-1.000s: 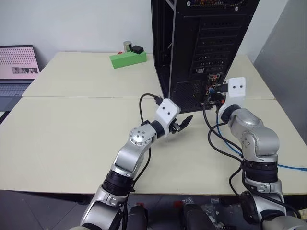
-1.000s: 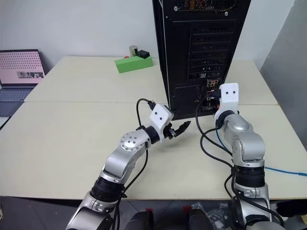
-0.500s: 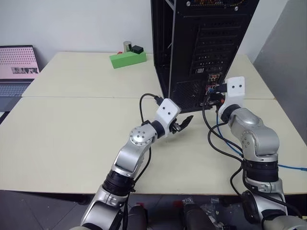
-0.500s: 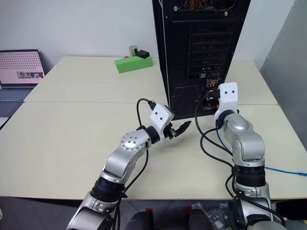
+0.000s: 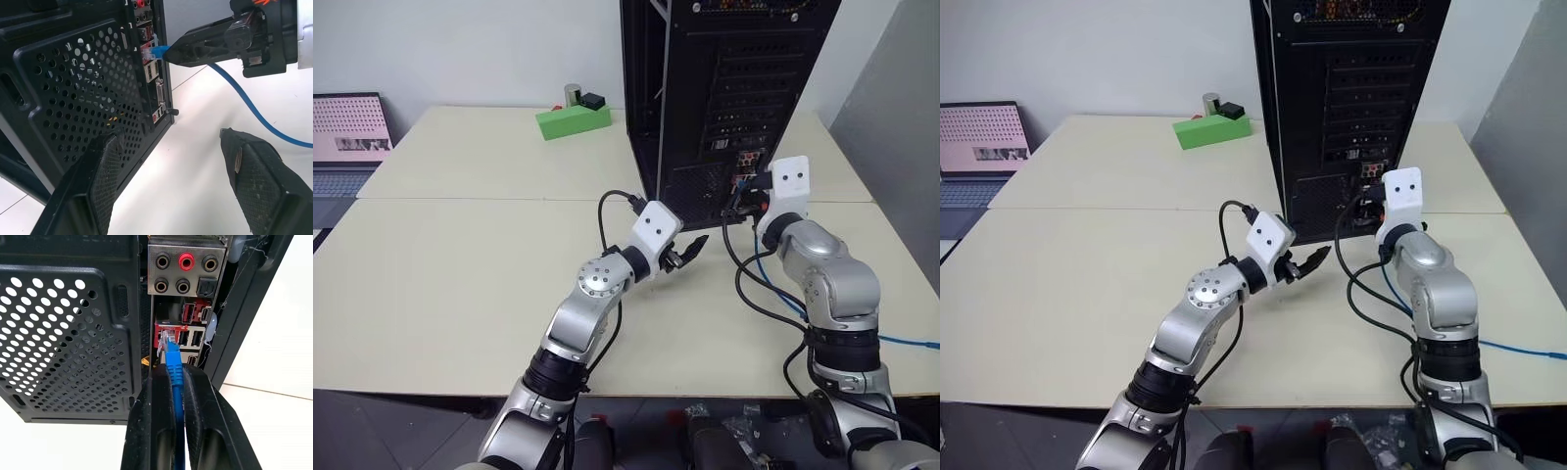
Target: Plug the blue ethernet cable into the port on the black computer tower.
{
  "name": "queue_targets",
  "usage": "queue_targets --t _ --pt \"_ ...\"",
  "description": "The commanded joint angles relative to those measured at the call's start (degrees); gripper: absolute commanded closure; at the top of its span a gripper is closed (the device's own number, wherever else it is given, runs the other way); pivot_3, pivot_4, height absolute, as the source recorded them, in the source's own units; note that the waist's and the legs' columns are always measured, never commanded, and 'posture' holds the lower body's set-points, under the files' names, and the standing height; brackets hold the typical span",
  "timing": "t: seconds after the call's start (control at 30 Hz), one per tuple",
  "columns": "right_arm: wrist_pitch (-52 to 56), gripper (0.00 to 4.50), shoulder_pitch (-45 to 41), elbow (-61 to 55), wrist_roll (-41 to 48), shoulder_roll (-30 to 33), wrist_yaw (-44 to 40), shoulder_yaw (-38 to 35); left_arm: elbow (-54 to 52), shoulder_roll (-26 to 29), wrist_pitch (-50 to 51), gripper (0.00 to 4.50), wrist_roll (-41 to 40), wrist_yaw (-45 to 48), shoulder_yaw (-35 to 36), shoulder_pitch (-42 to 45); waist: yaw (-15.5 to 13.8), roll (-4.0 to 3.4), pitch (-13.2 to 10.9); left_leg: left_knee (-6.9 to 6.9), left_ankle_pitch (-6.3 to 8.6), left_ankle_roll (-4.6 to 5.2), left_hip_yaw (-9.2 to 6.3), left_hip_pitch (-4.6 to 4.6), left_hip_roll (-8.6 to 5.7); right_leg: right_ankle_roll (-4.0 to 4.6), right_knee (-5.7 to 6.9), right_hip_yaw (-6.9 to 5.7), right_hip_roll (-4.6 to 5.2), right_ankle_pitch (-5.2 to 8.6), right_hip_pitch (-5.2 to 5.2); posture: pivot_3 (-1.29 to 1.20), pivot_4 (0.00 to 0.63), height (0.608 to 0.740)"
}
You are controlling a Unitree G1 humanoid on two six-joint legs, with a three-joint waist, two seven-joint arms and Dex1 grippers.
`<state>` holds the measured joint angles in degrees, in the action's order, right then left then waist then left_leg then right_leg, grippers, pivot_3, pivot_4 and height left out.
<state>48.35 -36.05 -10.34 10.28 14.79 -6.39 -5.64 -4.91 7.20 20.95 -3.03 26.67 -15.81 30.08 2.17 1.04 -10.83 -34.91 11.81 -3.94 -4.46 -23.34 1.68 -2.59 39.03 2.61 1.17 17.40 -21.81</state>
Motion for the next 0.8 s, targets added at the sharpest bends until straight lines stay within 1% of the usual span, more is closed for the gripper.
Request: queue_targets --t 0.03,0.5,0.8 --pt "-0.62 4.5 -2.21 -0.49 1.17 -1.74 0.83 -1.54 -1.17 -0.61 -1.25 1.17 0.15 -0.15 -0.09 0.75 0.05 0.0 0.0 0.0 0.0 0.0 0.0 0.0 0.0 0.0 0.01 0.0 0.0 0.0 0.0 0.0 0.15 0.74" --pt "-1.67 4.5 -4.8 2.89 0.77 -3.84 1.8 -2.76 -1.04 -1.0 -1.38 1.17 0.29 -0.28 -0.08 0.75 0.23 0.0 0.0 0.0 0.0 0.0 0.01 0.0 0.0 0.0 0.01 0.01 0.0 0.0 0.0 0.0 0.15 0.74" --pt "-1.78 4.5 -5.32 4.17 0.79 -3.16 0.5 -2.5 -1.05 -1.24 -1.37 1.17 0.43 -0.47 -0.07 0.61 0.75 -0.01 0.01 -0.02 0.0 0.0 0.0 0.02 0.0 0.0 0.06 0.01 0.0 -0.01 0.0 0.0 0.15 0.74"
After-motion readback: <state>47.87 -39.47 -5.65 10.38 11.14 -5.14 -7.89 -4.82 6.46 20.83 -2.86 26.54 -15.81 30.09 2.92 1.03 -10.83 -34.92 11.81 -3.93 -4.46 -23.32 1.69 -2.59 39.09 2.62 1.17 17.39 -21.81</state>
